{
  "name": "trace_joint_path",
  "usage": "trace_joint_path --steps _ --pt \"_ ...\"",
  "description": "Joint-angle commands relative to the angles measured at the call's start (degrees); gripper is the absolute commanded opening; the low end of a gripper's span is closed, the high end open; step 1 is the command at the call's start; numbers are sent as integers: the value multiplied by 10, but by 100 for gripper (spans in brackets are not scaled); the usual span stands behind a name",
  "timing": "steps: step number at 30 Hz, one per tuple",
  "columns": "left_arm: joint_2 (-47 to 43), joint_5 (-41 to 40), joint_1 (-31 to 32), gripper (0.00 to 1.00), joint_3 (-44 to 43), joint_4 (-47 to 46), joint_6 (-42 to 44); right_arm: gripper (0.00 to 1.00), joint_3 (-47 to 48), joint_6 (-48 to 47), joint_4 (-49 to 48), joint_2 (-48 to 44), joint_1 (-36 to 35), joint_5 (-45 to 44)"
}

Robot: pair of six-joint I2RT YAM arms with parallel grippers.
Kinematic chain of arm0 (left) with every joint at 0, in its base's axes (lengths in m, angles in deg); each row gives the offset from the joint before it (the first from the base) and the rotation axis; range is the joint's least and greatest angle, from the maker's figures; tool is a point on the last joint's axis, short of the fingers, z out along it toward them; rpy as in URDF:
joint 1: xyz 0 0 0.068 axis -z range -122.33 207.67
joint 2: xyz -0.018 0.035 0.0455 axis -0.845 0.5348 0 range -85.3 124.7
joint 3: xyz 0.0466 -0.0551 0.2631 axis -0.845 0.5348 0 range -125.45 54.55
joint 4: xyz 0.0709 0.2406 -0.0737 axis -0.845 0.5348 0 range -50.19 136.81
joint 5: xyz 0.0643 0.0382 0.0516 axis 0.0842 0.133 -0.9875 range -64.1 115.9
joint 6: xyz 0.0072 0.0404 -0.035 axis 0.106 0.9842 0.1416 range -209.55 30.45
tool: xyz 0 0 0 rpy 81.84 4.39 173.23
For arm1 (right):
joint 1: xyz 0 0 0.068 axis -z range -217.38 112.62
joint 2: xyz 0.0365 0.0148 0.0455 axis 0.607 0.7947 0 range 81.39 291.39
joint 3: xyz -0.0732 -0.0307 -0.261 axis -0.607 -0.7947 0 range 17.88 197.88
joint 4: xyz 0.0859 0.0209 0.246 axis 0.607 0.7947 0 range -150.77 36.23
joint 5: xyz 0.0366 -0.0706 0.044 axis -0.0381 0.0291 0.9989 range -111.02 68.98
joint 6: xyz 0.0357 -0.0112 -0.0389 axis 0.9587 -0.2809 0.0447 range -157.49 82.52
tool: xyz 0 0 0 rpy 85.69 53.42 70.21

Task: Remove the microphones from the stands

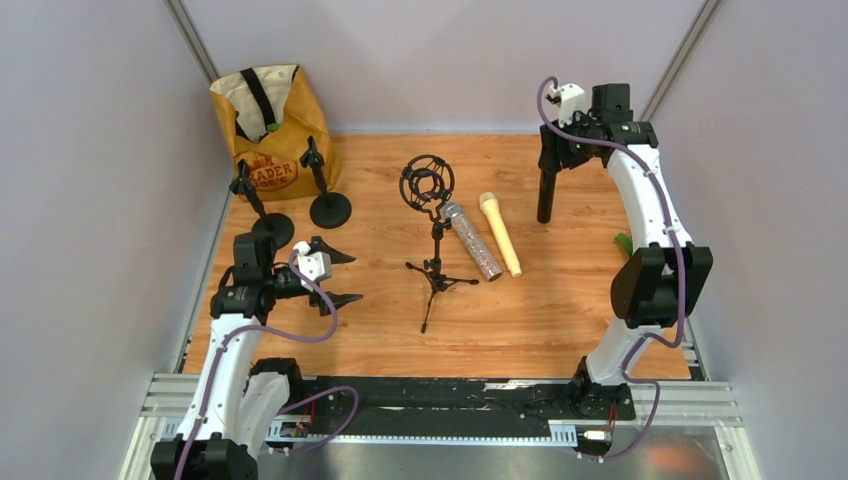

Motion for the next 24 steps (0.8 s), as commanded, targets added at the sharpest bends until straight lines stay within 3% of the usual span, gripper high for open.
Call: trace_joint_path --steps 1,10,24 --pt "-7 15 -2 84 6 -3 11 0 40 -18 70 1 4 41" --pt "-5 18 -3 84 6 -4 16 0 37 -72 136 12 5 48" --pt "-5 18 -3 84 6 -3 13 0 90 -8 109 145 4 61"
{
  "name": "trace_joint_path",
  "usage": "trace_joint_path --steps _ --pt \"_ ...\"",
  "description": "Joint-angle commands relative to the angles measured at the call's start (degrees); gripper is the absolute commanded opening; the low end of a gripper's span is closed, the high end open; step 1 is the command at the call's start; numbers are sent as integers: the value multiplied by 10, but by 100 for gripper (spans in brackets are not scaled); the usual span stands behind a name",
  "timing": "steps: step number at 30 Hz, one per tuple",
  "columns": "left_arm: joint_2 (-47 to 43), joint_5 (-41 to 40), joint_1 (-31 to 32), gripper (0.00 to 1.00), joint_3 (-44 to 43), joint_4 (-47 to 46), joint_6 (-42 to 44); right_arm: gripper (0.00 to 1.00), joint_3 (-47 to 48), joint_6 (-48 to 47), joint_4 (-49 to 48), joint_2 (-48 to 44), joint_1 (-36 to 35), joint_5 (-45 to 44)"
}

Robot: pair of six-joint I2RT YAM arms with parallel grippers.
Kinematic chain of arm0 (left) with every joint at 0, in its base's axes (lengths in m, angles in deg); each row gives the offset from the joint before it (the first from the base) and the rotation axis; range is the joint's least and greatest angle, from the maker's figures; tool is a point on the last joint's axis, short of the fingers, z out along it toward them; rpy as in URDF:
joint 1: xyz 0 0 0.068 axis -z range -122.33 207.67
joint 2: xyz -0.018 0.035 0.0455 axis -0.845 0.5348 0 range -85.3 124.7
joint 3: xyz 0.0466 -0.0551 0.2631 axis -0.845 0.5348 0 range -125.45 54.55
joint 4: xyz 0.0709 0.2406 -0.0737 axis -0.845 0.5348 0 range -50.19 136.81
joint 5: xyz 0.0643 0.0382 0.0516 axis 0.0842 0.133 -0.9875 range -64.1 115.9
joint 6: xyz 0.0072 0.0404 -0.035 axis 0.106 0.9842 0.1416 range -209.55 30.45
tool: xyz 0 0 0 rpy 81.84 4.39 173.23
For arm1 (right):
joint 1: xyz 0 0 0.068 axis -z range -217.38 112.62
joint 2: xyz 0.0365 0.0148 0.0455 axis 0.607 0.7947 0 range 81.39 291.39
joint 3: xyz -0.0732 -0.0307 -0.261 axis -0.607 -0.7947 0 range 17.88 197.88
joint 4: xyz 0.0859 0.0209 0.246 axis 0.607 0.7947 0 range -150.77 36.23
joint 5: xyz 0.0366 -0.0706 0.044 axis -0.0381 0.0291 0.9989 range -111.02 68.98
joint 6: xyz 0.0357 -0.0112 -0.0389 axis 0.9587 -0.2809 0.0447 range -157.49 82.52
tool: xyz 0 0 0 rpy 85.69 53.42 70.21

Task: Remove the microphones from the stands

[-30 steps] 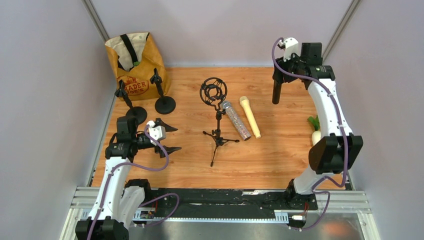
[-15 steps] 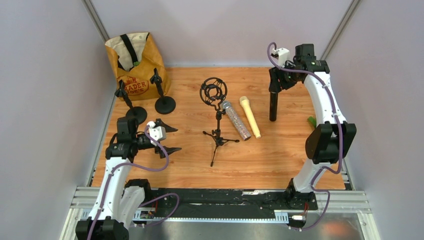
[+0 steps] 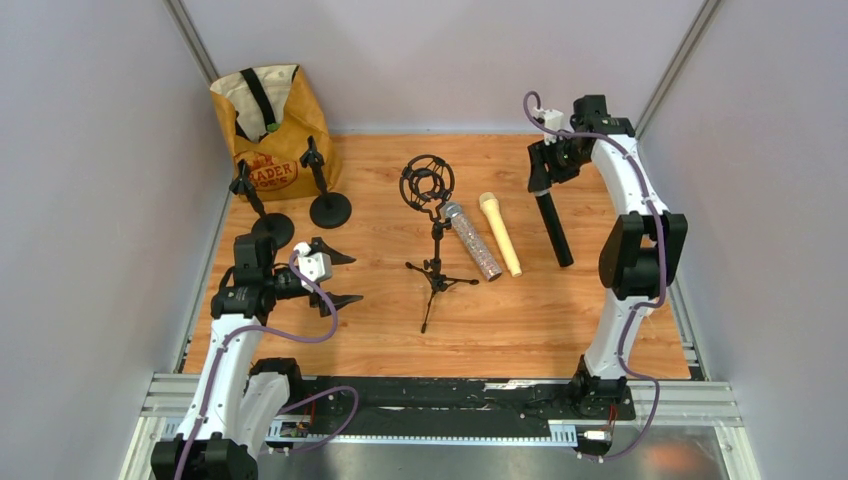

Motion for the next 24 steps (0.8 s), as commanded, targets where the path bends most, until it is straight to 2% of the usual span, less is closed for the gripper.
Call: trace_joint_path --steps 1,13,24 --pt "-2 17 -3 84 2 -3 11 0 22 36 -28 23 2 5" --pt "5 16 -2 84 5 -6 12 0 -108 83 -230 2 -9 -90" --pt "6 18 -2 84 5 -8 11 0 -116 164 -303 59 -34 -144"
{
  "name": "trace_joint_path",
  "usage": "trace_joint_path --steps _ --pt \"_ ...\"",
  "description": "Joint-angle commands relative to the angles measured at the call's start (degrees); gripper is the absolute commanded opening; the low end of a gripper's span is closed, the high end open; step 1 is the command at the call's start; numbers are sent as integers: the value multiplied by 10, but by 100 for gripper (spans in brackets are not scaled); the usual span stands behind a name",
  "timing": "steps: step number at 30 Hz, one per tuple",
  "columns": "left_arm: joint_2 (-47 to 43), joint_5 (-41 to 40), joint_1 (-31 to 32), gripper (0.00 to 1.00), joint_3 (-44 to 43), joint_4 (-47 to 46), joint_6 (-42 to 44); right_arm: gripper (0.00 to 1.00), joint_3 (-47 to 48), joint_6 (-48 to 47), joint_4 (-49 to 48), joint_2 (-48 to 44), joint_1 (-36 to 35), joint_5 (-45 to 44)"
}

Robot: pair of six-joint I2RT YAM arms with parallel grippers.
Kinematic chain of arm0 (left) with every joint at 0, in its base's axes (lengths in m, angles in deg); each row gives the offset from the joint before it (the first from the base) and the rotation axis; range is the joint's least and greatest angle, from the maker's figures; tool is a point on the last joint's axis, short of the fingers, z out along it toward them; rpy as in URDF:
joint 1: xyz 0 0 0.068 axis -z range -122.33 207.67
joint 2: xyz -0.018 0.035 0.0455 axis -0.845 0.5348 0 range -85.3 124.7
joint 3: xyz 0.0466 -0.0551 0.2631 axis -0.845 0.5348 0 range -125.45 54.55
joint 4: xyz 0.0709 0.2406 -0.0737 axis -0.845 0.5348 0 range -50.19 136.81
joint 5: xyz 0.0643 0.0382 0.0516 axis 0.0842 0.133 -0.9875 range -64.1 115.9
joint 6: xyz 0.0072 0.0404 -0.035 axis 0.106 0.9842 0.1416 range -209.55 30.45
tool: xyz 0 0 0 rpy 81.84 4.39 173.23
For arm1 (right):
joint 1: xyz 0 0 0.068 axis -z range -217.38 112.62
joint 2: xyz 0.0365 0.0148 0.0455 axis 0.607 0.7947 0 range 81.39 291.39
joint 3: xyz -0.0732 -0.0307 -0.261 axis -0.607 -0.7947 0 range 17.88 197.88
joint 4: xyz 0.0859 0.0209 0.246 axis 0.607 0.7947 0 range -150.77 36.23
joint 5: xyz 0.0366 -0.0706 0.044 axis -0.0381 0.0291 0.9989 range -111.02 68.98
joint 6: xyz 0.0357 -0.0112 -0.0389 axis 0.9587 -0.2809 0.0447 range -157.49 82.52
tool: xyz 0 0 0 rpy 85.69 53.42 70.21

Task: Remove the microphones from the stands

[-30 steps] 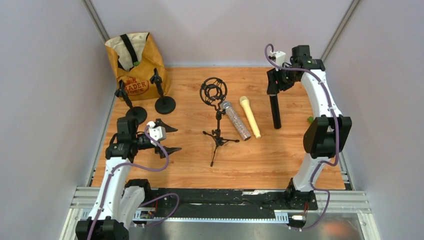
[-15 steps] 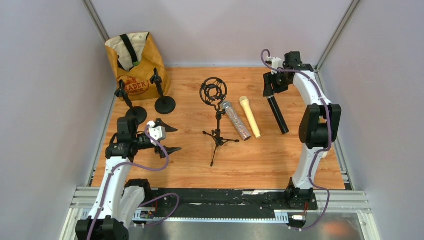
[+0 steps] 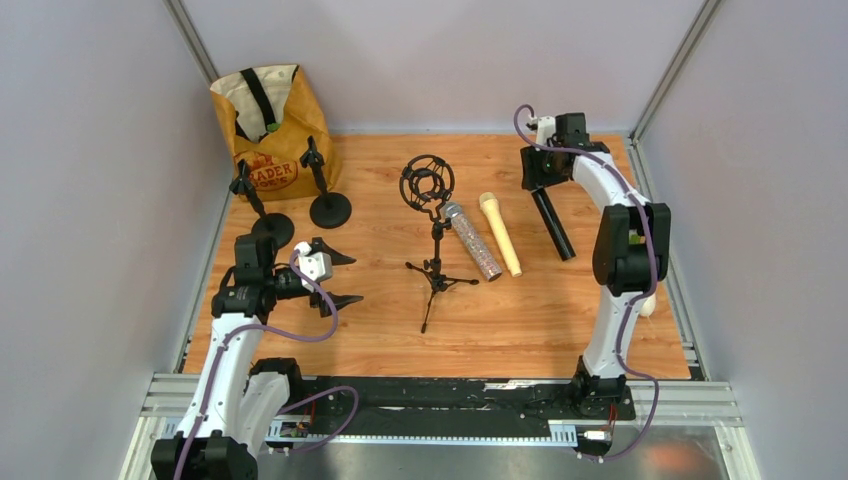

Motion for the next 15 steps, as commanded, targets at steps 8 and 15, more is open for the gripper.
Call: trace_joint_path --steps 8,15 --pt "2 20 -3 84 4 -7 12 0 23 97 -57 95 -18 -34" --pt "5 22 -2 84 5 -7 14 0 4 107 -68 95 -27 -39"
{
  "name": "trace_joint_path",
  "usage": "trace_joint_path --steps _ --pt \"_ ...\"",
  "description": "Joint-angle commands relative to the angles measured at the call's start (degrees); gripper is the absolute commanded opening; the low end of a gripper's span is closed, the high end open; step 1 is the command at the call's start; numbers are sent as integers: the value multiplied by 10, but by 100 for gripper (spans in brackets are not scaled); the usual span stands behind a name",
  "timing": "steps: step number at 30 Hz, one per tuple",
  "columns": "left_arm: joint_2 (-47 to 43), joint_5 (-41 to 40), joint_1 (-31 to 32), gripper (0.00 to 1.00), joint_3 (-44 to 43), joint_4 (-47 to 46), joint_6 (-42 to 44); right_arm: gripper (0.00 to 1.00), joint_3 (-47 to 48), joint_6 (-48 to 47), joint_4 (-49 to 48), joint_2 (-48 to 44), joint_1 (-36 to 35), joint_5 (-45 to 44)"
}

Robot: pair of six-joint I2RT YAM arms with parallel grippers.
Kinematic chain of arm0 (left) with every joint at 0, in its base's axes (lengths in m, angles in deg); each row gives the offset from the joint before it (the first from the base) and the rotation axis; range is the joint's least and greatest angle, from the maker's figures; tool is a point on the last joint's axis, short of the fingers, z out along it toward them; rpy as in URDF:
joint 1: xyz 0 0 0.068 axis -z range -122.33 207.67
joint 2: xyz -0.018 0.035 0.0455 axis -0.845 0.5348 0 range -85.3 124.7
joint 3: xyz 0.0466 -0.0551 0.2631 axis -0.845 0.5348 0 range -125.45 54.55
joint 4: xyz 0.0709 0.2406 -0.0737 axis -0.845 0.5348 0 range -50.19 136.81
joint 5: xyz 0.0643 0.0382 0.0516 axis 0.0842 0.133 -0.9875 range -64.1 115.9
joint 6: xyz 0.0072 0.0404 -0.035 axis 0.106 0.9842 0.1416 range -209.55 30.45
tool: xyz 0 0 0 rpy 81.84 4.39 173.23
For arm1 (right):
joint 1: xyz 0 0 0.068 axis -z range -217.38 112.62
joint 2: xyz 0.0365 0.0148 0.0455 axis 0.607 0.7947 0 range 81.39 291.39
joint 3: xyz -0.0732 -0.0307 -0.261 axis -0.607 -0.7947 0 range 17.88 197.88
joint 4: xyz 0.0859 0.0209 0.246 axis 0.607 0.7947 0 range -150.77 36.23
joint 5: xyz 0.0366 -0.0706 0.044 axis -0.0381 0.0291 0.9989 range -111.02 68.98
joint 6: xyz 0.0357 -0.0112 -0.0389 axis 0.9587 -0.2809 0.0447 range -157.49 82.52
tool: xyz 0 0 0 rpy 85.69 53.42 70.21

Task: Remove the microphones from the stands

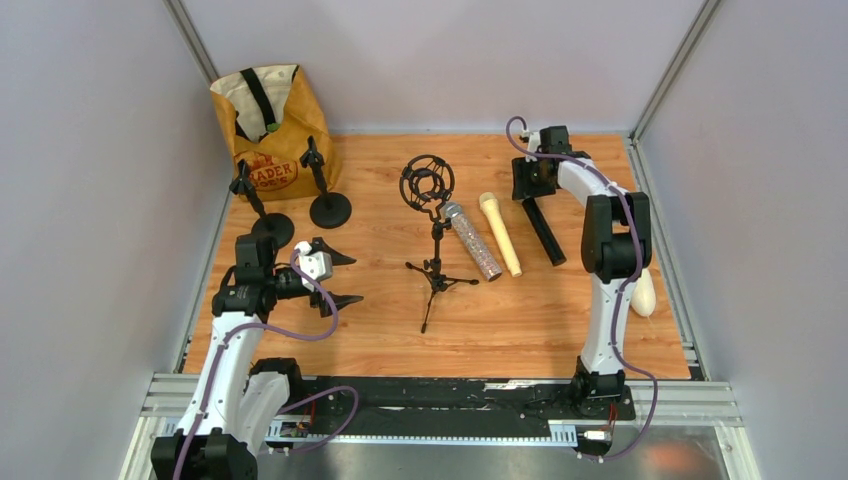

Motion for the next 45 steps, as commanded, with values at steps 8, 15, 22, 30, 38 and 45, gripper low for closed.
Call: trace_joint_path --steps 8,15,22,30,38,45 --pt "0 22 -3 85 4 -5 16 34 -12 23 -15 -7 -8 2" --pt "0 24 -2 85 4 -4 18 68 -19 10 -14 -48 -9 9" --pt "0 28 -3 85 5 -3 19 81 -29 -14 -13 -96 -9 45" --pt "11 43 -2 85 6 -17 15 86 -93 -81 -49 -191 -8 184" --pt "36 38 13 85 9 -117 -54 85 -288 -170 -199 -363 -1 420" --pt "86 -11 78 85 -7 -195 -106 100 -434 -253 -322 -478 1 549"
